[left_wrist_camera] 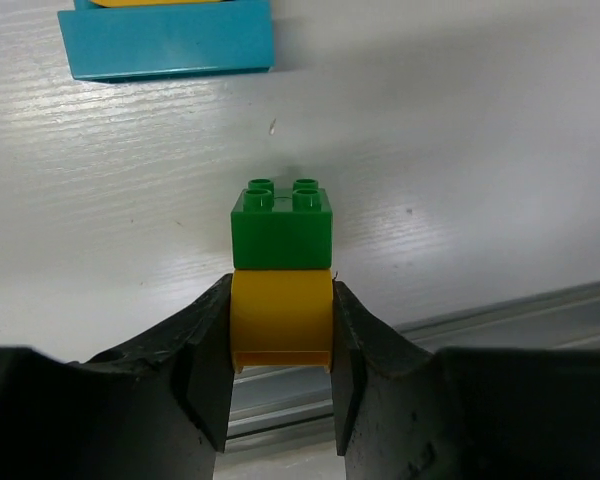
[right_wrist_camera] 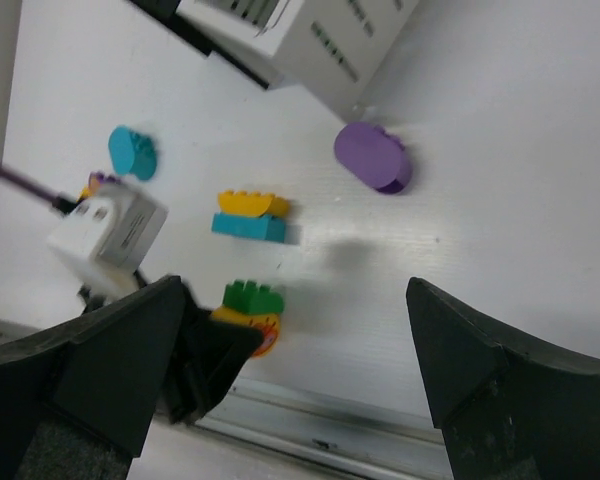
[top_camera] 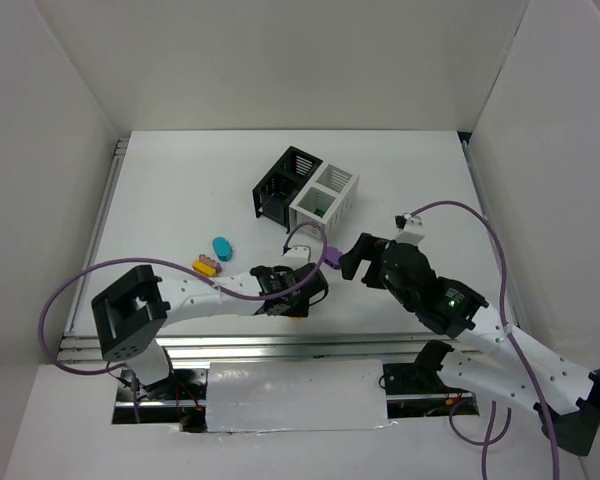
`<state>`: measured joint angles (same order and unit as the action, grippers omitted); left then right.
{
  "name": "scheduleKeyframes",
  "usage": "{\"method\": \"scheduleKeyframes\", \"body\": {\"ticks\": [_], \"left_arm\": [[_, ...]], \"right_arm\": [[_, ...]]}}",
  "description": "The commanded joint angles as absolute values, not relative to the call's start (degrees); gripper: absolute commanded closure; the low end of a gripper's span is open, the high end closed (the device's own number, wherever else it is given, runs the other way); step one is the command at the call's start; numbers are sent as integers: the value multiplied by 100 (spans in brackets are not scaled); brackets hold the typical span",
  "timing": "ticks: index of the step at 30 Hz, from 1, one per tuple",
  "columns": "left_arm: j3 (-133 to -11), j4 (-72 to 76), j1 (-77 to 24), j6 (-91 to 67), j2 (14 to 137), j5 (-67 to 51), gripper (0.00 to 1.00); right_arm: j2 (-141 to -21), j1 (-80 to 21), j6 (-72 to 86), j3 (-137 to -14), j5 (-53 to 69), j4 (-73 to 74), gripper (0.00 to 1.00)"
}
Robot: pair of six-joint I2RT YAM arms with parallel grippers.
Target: Sort the legos into containers by color
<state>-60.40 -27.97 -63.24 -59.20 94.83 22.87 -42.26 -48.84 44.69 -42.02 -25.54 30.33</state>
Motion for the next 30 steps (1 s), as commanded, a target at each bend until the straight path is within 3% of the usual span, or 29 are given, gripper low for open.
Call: {"method": "scheduleKeyframes", "body": {"ticks": [1,3,4,8,11,22,26,30], "left_arm": [[-5863,-2365,-6381,-5266,8852,2189,100],[-5601,-1963,-6355,-4593,8211,1762,100],[-5494,-1690,-6311,-4249,7957,1297,100],[-5221,-792,-6205,-3025,6753,-1243,100],[-5317,-721,-6214,-2603,6339,-2617,100],[-5036,-746,-6109,-2461,5581,-3261,100],[-5124,-826,-5872,-2461,5704,-3375,100],[-5264,-949,-5766,-2338,5818,-3507,100]], "right_arm": [[-4175,-4048,4071,-4194,-1885,2665,0],[-3991,-3553,3352,-4000,-69,1974,0],[-3938,-3229,2818,-3903,1426,1777,0],[-3946,-3208,2391,-3902,3902,969,0],[-3938,-3208,2320,-3894,4917,565,0],[-3779,-3243,2531,-3832,6556,18,2],[-3797,-3348,2470,-3849,6365,192,3],[-3867,-3612,2242,-3832,5406,483,5]]}}
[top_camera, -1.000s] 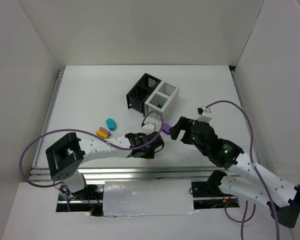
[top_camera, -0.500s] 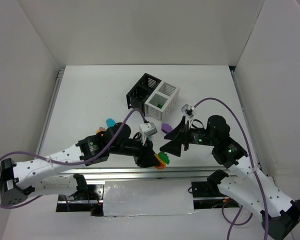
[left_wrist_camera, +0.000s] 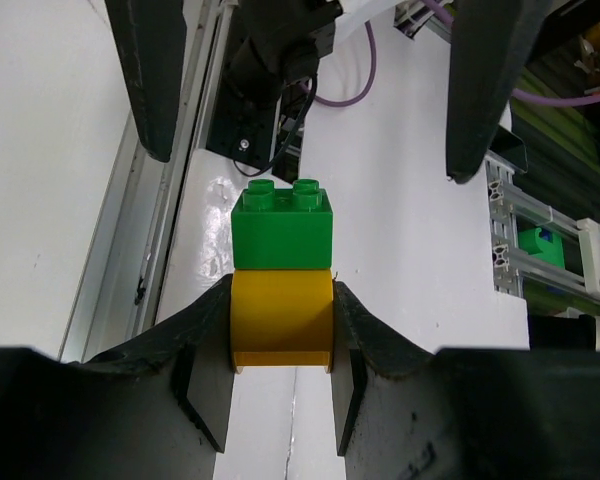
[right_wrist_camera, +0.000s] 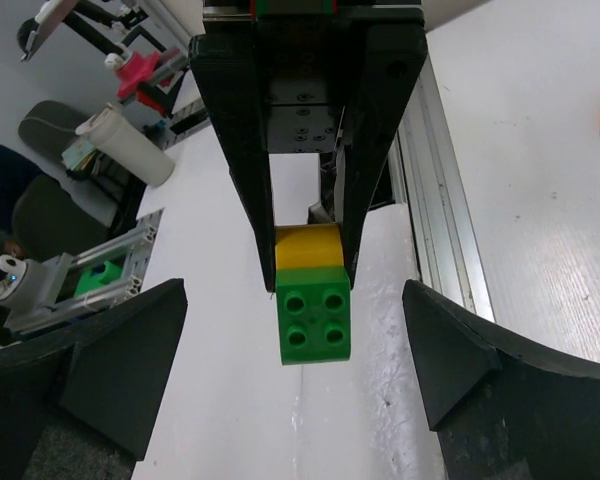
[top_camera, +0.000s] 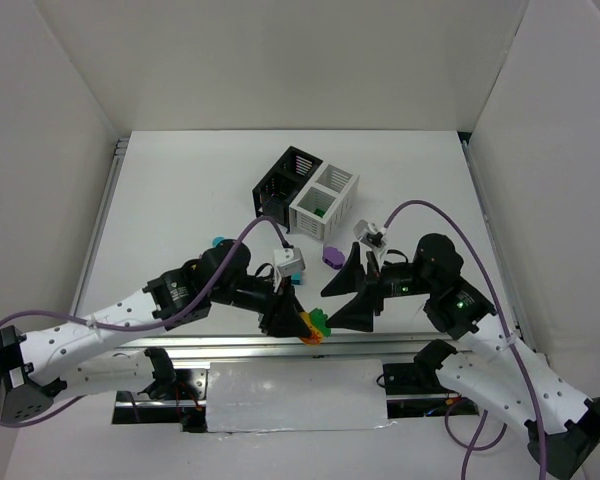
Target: Sort the legos into containers by color
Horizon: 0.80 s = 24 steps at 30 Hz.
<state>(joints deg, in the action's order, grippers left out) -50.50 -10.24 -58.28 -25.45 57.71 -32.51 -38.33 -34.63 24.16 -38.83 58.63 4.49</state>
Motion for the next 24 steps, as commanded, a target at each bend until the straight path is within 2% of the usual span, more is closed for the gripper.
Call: {"method": "scheduleKeyframes", "body": {"ticks": [1,13,14,17,24], "left_arm": [[-5326,-993,-5696,-2286,5836,-3524,100],[-5247,-773,-5476,-2294,5537,-4025,100],[-5238,-782,-5458,-2303,5520,-4034,100],[-5221,-765,-5397,-2329,5511,-4034,100],[-5265,-738,-5300,-2355,5642,-4078,100]], "right_arm": [[-3954,-3630,2250,-3815,5466,370,5],[-4386,-3920,2241,-3630,5730,-34,18],[-4377,-3937,2320,-3604,5887,-227,27],[-4359,-4016,2382,-3551,5968,-404,42],[-4500,-4078,2469,-3560,6082,-553,42]]}}
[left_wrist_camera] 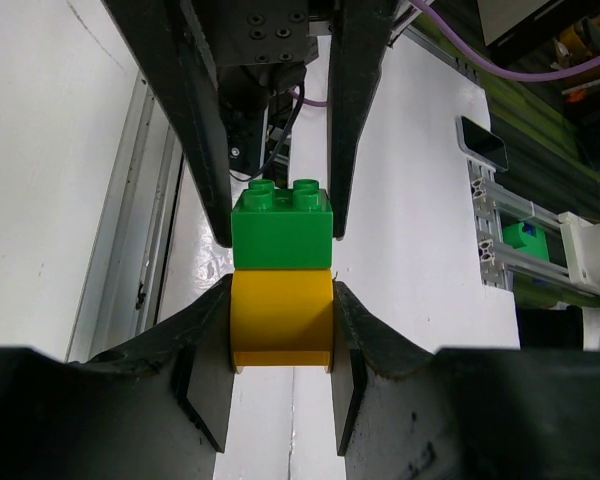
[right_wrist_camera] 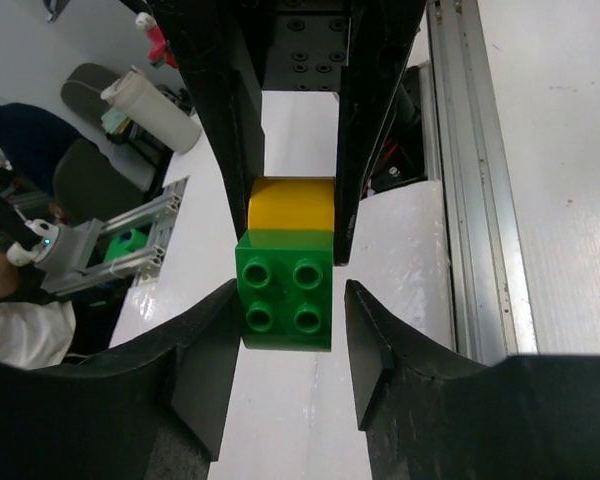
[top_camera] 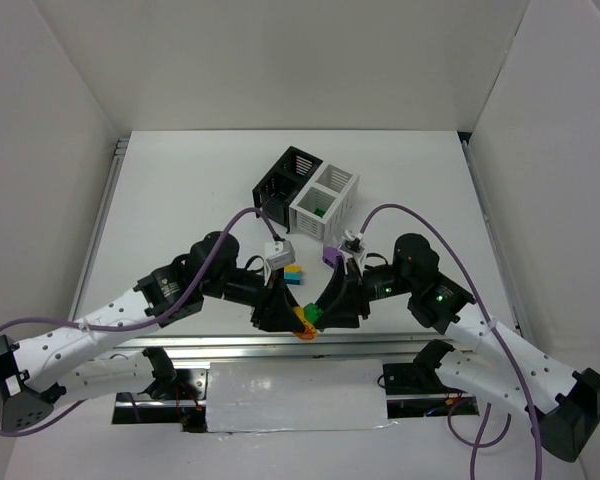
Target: Sort the legos into containers by color
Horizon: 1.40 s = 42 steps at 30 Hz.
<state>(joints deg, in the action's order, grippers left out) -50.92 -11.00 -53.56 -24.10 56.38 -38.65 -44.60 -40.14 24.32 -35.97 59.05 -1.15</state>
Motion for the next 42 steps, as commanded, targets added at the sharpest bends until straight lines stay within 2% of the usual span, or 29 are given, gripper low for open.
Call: {"method": "scheduleKeyframes", "body": {"ticks": [1,3,4,5,10,16,23,25,27,28,29,31,32,35,37,42], "left_arm": [[-5273,-721,-5300,-2355,5651,-4078,100],[-5282,-703,-5291,-2373,5678,-4139,100],[-5282,-712,-5291,-2364,5686,-4140,100],[-5282,-721,-5291,-2356,5678,-4148,100],[-5352,-1010,-5291,-2250,5590,-4122,100],[-5273,-1300,-5256,-2189,5476,-4096,100],[-5378,-1651,-5098,-2136,5283,-3728,100],[-5475,-1862,-5063,-2109,5195,-3438,100],[-5712,-2389,-5027,-2118,5098,-2465,100],[-5809,-2582,-5027,-2118,5080,-2113,100],[-5992,-2976,-5027,-2118,5045,-1265,100],[-6108,-3275,-5001,-2353,4940,-304,100],[-6100,-3461,-5001,-2573,4896,615,100],[-5994,-3891,-4983,-3057,4711,2225,100],[-5793,-3964,-4966,-3233,4388,2740,100],[-5485,-3744,-4957,-3305,3807,2751,100]], "right_arm": [[-4509,-4087,2505,-3551,6065,-597,49],[-4526,-4078,2540,-3533,6021,-729,66],[-4526,-4087,2557,-3533,5994,-738,92],[-4526,-4096,2532,-3542,5951,-712,100],[-4439,-3895,2408,-3542,5485,-720,100],[-4570,-2911,2996,-3577,6371,-1774,100],[-5176,-2593,2540,-4095,6189,-1318,100],[-5447,-2610,2104,-4542,4482,-505,100],[-5694,-2646,2004,-4841,3074,-212,100],[-6035,-2646,1969,-4973,1823,-159,100],[-6247,-2646,1960,-5140,1262,-45,100],[-6869,-2628,1969,-5589,269,114,100],[-7064,-2637,1908,-5816,72,88,100],[-7768,-2654,1960,-6299,-430,228,100],[-8251,-2646,1951,-6537,-475,255,96],[-8762,-2663,1977,-6961,-334,492,93]]}}
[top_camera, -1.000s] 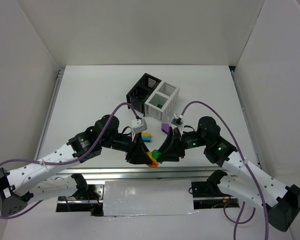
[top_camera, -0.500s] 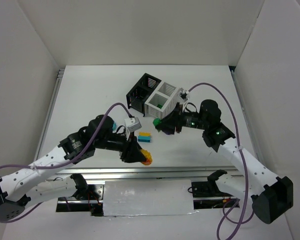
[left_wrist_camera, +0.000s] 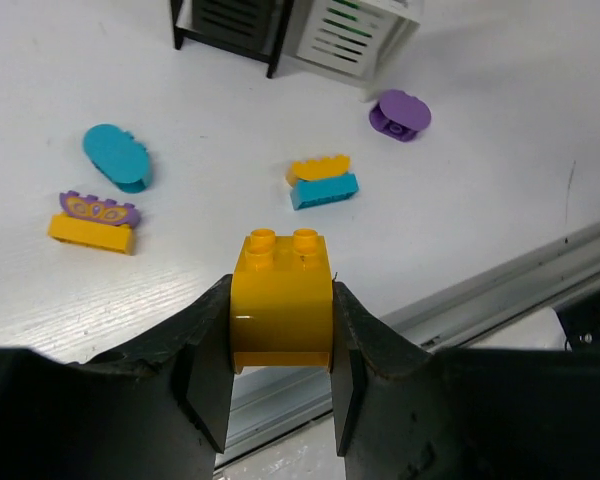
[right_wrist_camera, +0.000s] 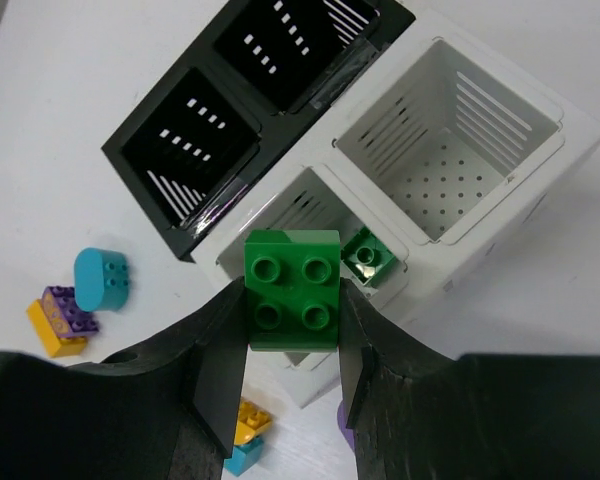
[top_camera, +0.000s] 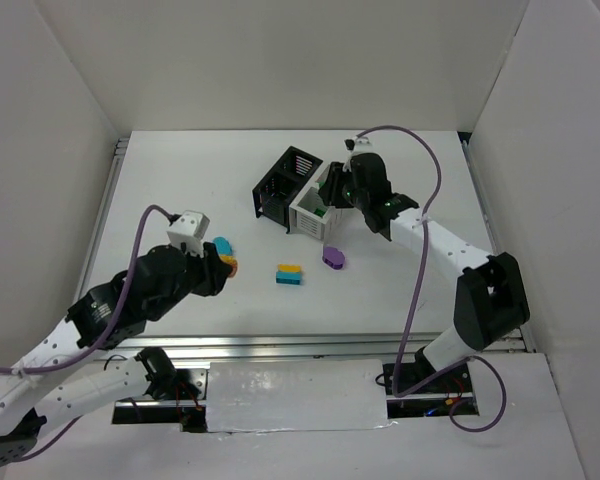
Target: Sort the legos into containers by color
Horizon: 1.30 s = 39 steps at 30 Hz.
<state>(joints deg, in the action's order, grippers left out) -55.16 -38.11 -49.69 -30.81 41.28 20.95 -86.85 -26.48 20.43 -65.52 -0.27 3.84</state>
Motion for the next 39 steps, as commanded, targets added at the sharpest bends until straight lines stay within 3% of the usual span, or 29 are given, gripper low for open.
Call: {"method": "scheduleKeyframes", "body": {"ticks": [1,9,16,20,27,36,39], "left_arm": [[-5450,-3718,-4957,-3305,3753,2821,100],[-5546,-3937,-4948,-3314,4052,2883,100],[-5520,-3894,-4939,-3278,3946,2813,100],[-5528,-3902,-4939,-3252,3946,2786,100],[-5528,-3876,-4939,-3217,3955,2716,97],[-5502,-3727,-4904,-3243,3859,2558,94],[-5493,-3455,-4860,-3340,3832,2312,95]], "right_arm": [[-8789,-2654,1986,-6944,-264,423,93],[-9052,-2663,2065,-7092,-26,465,89],[-9316,-2707,2021,-7347,149,624,72],[-9422,-2768,2004,-7470,229,712,69],[-9264,-2874,1969,-7427,71,721,28],[-8887,-2927,1898,-7515,0,940,25],[-8290,-2927,1820,-6989,1550,599,26]]}}
